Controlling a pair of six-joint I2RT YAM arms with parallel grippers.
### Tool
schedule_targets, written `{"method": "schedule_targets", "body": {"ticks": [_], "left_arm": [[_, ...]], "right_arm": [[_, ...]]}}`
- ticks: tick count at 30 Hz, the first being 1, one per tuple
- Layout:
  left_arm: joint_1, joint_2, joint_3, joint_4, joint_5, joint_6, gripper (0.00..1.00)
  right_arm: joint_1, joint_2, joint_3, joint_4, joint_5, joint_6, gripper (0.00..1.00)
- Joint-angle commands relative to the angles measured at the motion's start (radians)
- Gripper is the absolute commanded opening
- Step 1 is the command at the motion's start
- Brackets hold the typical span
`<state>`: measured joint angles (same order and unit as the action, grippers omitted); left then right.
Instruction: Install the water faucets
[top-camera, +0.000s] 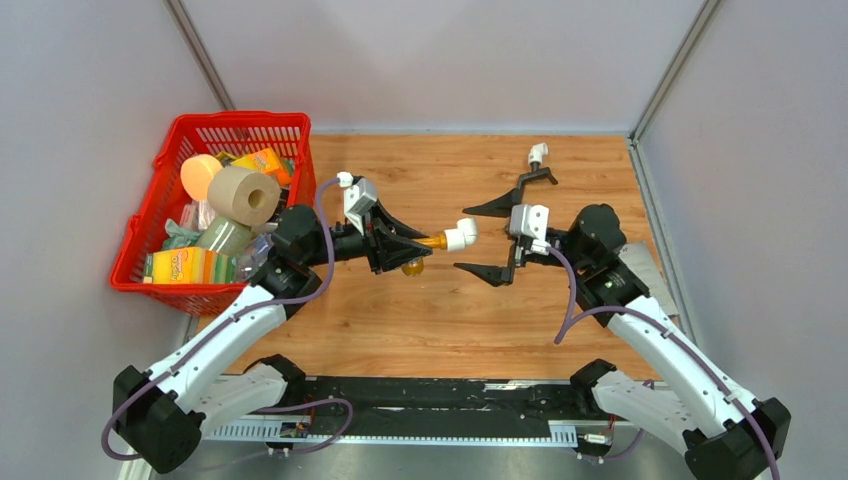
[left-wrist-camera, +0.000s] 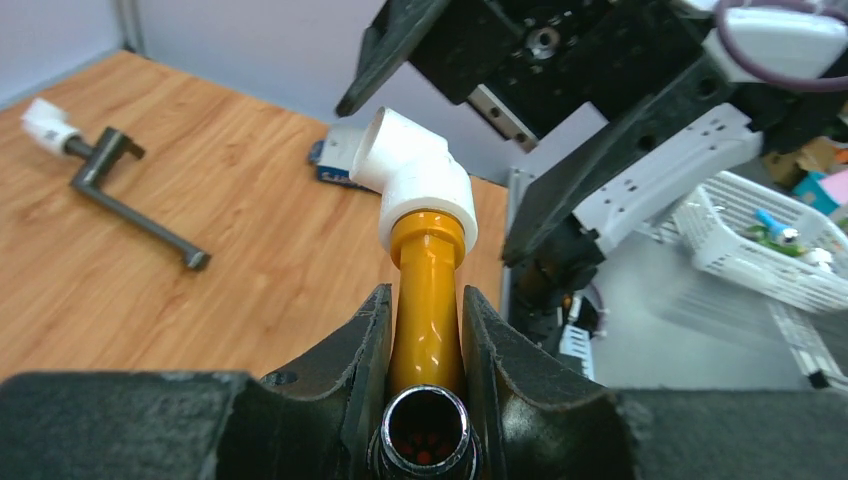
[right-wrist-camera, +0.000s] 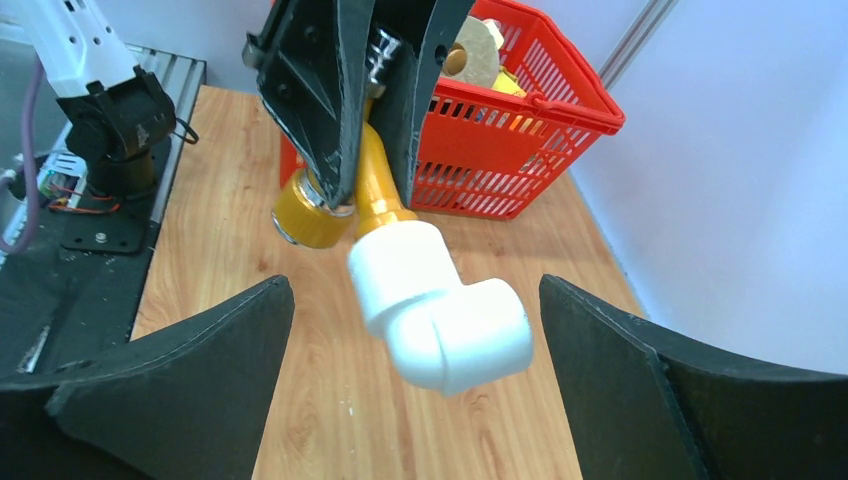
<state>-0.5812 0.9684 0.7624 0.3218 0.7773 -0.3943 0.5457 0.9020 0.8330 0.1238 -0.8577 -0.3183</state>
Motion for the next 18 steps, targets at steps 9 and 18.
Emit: {"method": "schedule_targets", "body": {"ticks": [9, 18], "left_arm": [[0.004, 0.042, 0.112, 0.129, 0.169, -0.193, 0.0], [0.007, 0.084, 0.179, 0.023, 0.165, -0.23, 0.0]], "right_arm": [[0.049, 0.038, 0.006, 0.023, -0.033, -0.119, 0.87], [0.057, -0.02, -0.006, 0.017, 0.022, -0.156, 0.91]]}}
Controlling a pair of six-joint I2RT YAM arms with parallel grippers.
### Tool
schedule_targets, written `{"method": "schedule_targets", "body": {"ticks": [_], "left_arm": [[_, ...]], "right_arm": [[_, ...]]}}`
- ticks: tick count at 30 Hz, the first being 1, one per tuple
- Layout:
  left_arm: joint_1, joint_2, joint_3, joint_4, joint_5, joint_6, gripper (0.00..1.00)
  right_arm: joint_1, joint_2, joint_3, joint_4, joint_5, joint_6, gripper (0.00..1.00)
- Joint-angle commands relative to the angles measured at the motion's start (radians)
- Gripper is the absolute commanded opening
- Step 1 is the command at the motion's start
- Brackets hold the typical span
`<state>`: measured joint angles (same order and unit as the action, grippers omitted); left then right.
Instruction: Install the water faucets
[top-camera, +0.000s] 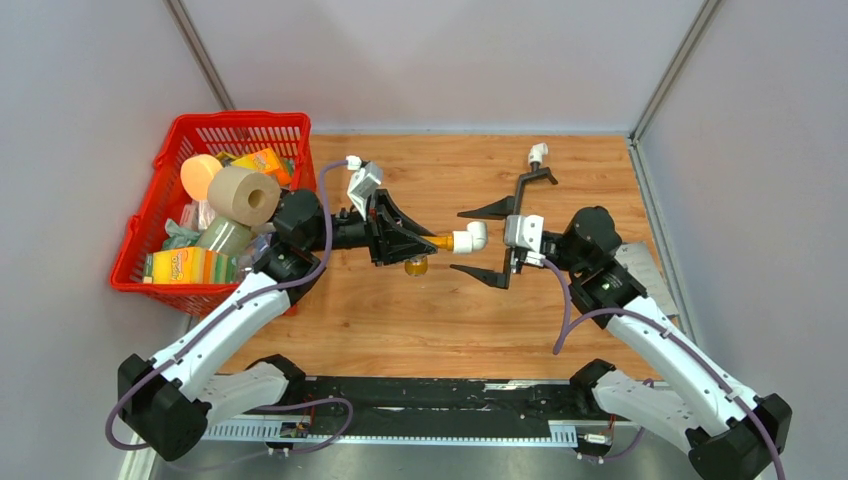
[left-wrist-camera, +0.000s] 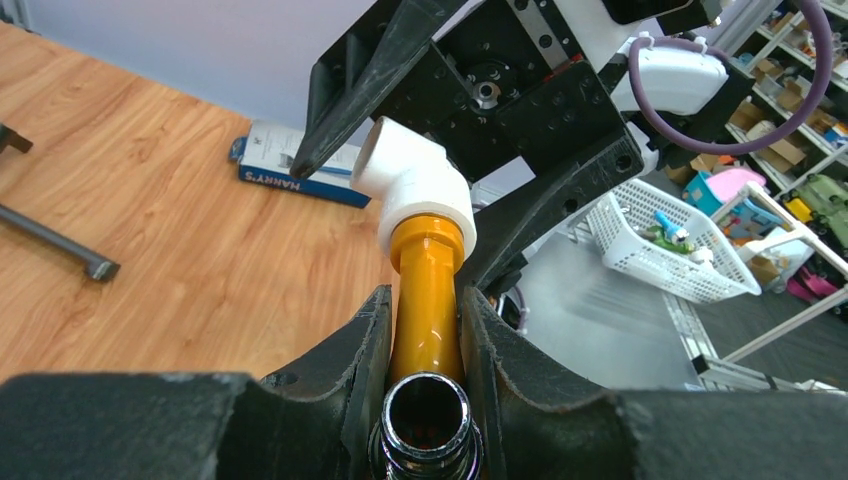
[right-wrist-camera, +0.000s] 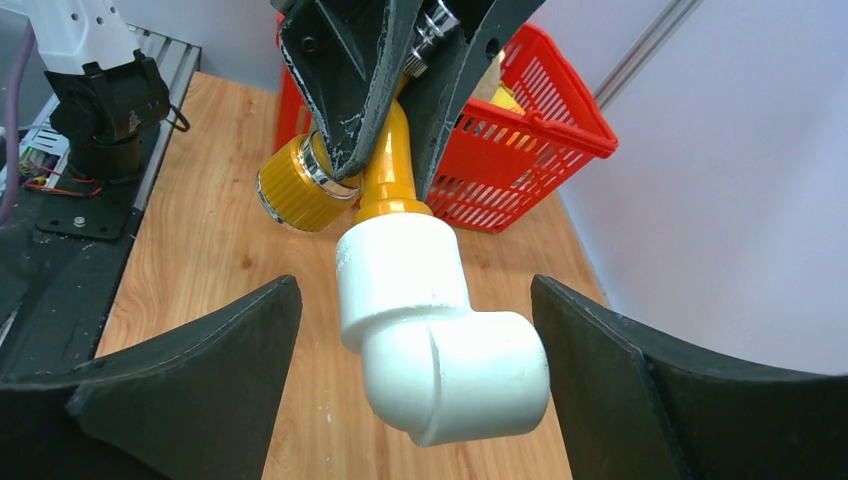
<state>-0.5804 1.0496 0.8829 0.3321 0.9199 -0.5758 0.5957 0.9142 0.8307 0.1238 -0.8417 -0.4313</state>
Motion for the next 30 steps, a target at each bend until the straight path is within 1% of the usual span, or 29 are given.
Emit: {"method": "schedule_targets", "body": {"ticks": [1, 3, 6, 10, 12, 14, 16, 17, 18, 19, 20, 23, 25, 26, 27, 28, 29, 30], "left_arm": [[0.007, 0.01, 0.059, 0.015, 0.025, -0.058, 0.0], [0.007, 0.023, 0.07, 0.01, 0.033, -0.079, 0.0], [0.007, 0.027, 0.076, 0.008, 0.031, -0.09, 0.0], [0.007, 0.029, 0.083, 0.008, 0.037, -0.088, 0.0], [0.007, 0.029, 0.094, 0.005, 0.046, -0.079, 0.0], [0.01, 0.026, 0.111, -0.033, 0.053, -0.049, 0.0], [0.01, 0.021, 0.136, -0.083, 0.068, 0.008, 0.0], [0.01, 0.01, 0.151, -0.131, 0.068, 0.064, 0.0], [0.01, 0.003, 0.16, -0.157, 0.065, 0.1, 0.0], [0.01, -0.013, 0.181, -0.221, 0.057, 0.193, 0.0], [0.01, -0.025, 0.188, -0.249, 0.051, 0.249, 0.0], [0.007, -0.085, 0.185, -0.365, 0.001, 0.494, 0.0], [0.005, -0.129, 0.151, -0.384, -0.039, 0.644, 0.0], [0.002, -0.143, 0.108, -0.361, -0.068, 0.713, 0.0], [-0.001, -0.176, 0.087, -0.34, -0.081, 0.752, 0.0], [-0.004, -0.193, 0.035, -0.3, -0.102, 0.83, 0.0], [-0.007, -0.224, 0.006, -0.28, -0.116, 0.861, 0.0], [-0.015, -0.238, -0.031, -0.256, -0.146, 0.923, 0.0]], "right_arm": [[0.007, -0.032, -0.004, 0.016, 0.001, -0.041, 0.9], [0.007, -0.029, -0.002, 0.016, -0.007, -0.038, 0.88], [0.007, -0.023, -0.001, 0.016, -0.019, -0.035, 0.83], [0.009, -0.014, -0.002, 0.016, -0.033, -0.023, 0.69], [0.009, -0.009, -0.004, 0.014, -0.031, -0.008, 0.58], [0.009, -0.002, -0.001, 0.013, -0.03, 0.014, 0.46], [0.007, 0.014, 0.008, 0.011, -0.04, 0.052, 0.28], [0.004, 0.026, 0.018, 0.008, -0.051, 0.084, 0.19], [0.001, 0.038, 0.027, 0.005, -0.066, 0.118, 0.12], [-0.004, 0.054, 0.036, 0.005, -0.083, 0.156, 0.04], [-0.007, 0.07, 0.047, 0.007, -0.089, 0.199, 0.0], [-0.01, 0.123, 0.088, 0.008, -0.092, 0.33, 0.0], [-0.019, 0.178, 0.117, 0.014, -0.103, 0.425, 0.0], [-0.023, 0.196, 0.134, 0.019, -0.108, 0.492, 0.0], [-0.03, 0.221, 0.146, 0.028, -0.117, 0.544, 0.0], [-0.04, 0.248, 0.159, 0.036, -0.125, 0.615, 0.0], [-0.054, 0.277, 0.171, 0.039, -0.141, 0.676, 0.0], [-0.066, 0.311, 0.186, 0.043, -0.167, 0.745, 0.0]]}}
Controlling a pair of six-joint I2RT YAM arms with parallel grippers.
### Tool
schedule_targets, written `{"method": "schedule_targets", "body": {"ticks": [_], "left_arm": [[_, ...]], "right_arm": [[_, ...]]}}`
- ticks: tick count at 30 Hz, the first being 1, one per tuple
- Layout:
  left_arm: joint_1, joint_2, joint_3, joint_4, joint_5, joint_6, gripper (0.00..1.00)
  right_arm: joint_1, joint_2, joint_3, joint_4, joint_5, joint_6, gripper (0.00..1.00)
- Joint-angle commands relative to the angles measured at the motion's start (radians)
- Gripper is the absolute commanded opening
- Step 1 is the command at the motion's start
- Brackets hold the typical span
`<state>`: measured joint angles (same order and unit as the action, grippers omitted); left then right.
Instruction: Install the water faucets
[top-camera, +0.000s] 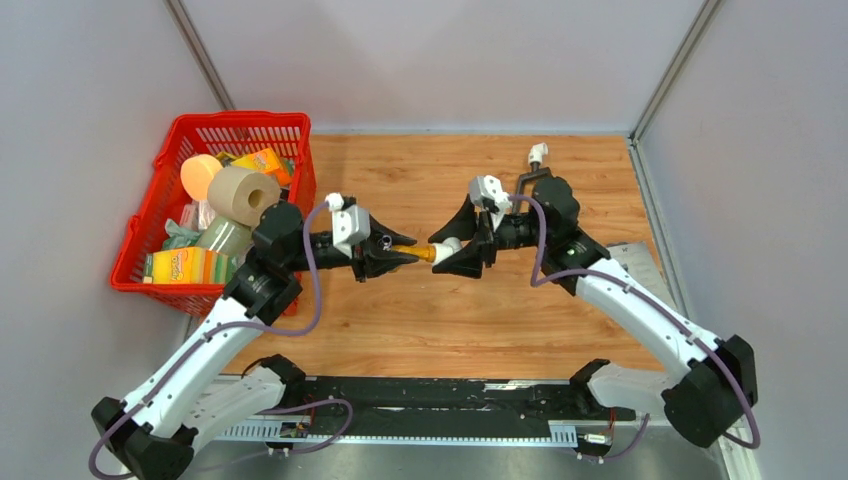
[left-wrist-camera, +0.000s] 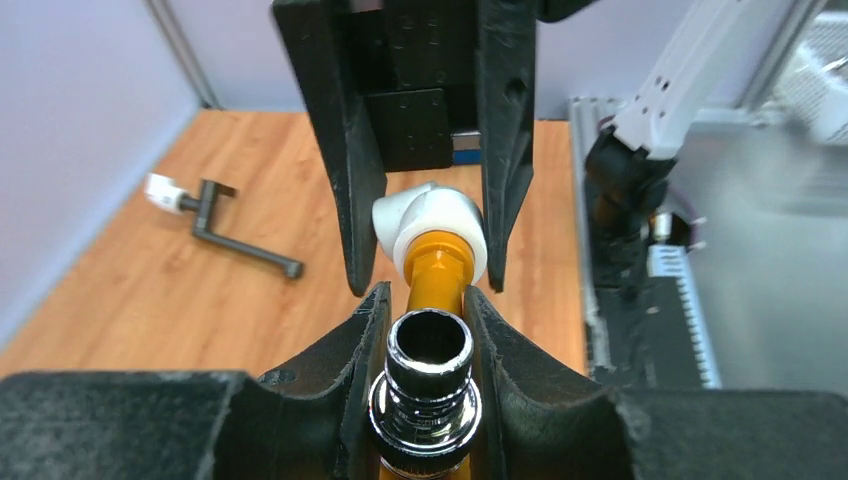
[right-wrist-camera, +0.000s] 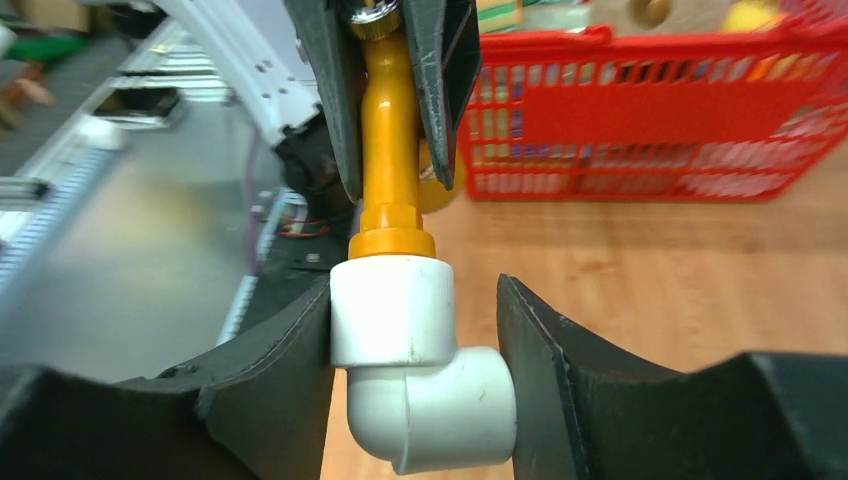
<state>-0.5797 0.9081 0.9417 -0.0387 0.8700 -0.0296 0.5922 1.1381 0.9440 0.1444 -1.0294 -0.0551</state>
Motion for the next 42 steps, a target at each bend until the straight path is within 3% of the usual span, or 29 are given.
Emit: {"method": "schedule_targets", "body": {"ticks": [1, 4, 5, 9, 12, 21, 31, 38, 40, 42], "left_arm": [[-0.02, -0.118, -0.109, 0.125, -0.11, 0.394, 0.0], [-0.02, -0.144, -0.148, 0.183, -0.146, 0.341, 0.0], [-0.02, -0.155, -0.159, 0.201, -0.15, 0.308, 0.0], [-0.02, -0.173, -0.196, 0.28, -0.241, 0.12, 0.0], [-0.013, -0.17, -0.195, 0.264, -0.348, -0.066, 0.0], [0.026, -0.124, -0.212, 0.42, -0.224, -0.522, 0.0], [0.027, -0.048, -0.19, 0.517, -0.129, -0.691, 0.0], [0.027, -0.015, -0.162, 0.527, -0.111, -0.701, 0.0], [0.027, -0.002, -0.153, 0.531, -0.103, -0.699, 0.0], [0.027, 0.011, -0.143, 0.527, -0.092, -0.675, 0.0]], "right_arm": [[-0.071, 0.113, 0.085, 0.029, -0.007, 0.421, 0.0], [-0.072, 0.15, 0.093, 0.078, -0.058, 0.492, 0.0], [-0.072, 0.146, 0.093, 0.092, -0.051, 0.498, 0.04], [-0.072, 0.085, 0.078, 0.083, 0.018, 0.37, 0.51], [-0.072, -0.003, 0.043, 0.052, 0.103, 0.23, 1.0], [-0.06, -0.221, -0.065, 0.041, 0.115, -0.079, 1.0], [-0.017, -0.17, -0.077, 0.083, 0.115, -0.192, 0.96], [0.017, -0.112, -0.048, 0.089, 0.045, -0.184, 0.76], [0.017, -0.11, -0.048, 0.092, 0.049, -0.17, 0.65], [0.017, -0.106, -0.044, 0.092, 0.06, -0.146, 0.47]]}}
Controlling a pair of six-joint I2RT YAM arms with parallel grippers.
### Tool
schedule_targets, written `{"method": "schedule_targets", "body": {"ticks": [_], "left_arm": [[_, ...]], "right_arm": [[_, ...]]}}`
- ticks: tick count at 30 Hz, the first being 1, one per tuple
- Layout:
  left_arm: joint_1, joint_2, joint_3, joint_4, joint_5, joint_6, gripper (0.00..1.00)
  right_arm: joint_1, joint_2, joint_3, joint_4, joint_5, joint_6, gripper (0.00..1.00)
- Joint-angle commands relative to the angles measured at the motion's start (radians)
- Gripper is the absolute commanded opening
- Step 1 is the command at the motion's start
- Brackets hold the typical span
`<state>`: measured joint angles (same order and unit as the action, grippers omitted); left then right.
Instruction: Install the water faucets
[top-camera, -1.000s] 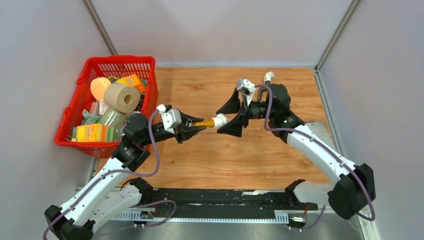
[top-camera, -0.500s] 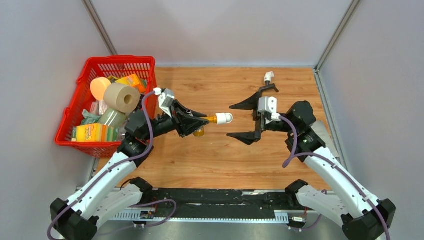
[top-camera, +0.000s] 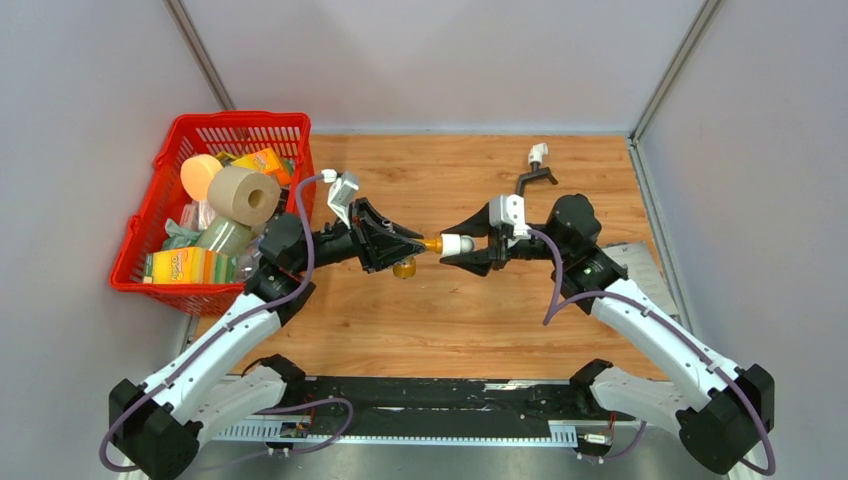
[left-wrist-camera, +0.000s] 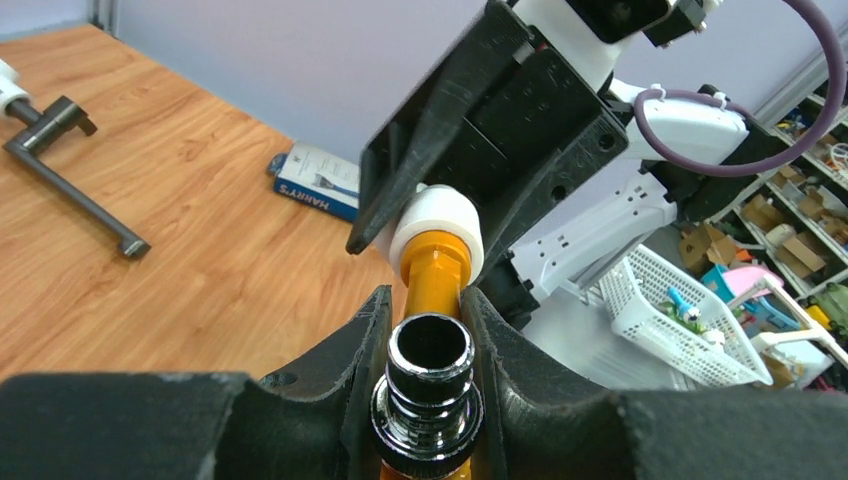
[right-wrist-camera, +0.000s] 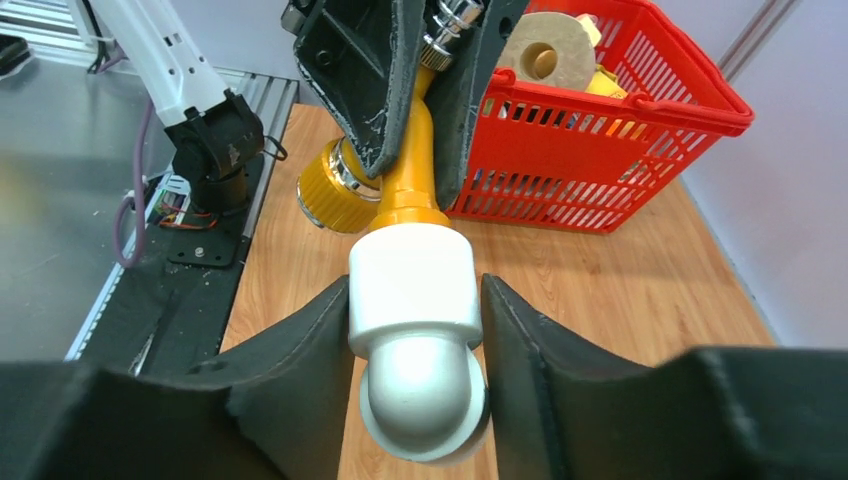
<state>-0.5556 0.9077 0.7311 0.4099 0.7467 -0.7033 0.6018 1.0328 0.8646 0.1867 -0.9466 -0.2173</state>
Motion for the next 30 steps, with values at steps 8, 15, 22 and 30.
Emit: {"method": "schedule_targets", "body": {"ticks": [8, 15, 22, 30], "left_arm": [[-0.001, -0.075, 0.094, -0.133, 0.0, 0.5, 0.0], [-0.052, -0.177, 0.019, -0.23, -0.03, 1.005, 0.0], [-0.061, -0.21, -0.059, -0.152, -0.055, 1.064, 0.0], [-0.061, -0.194, -0.07, -0.131, -0.245, 0.865, 0.0]], "right_arm": [[-0.01, 0.035, 0.066, 0.05, -0.007, 0.3, 0.0], [-0.039, 0.068, 0.074, 0.083, -0.038, 0.593, 0.0], [-0.048, 0.104, 0.04, 0.143, -0.08, 0.684, 0.0], [-0.048, 0.015, 0.051, -0.041, 0.184, 0.448, 0.33]]}}
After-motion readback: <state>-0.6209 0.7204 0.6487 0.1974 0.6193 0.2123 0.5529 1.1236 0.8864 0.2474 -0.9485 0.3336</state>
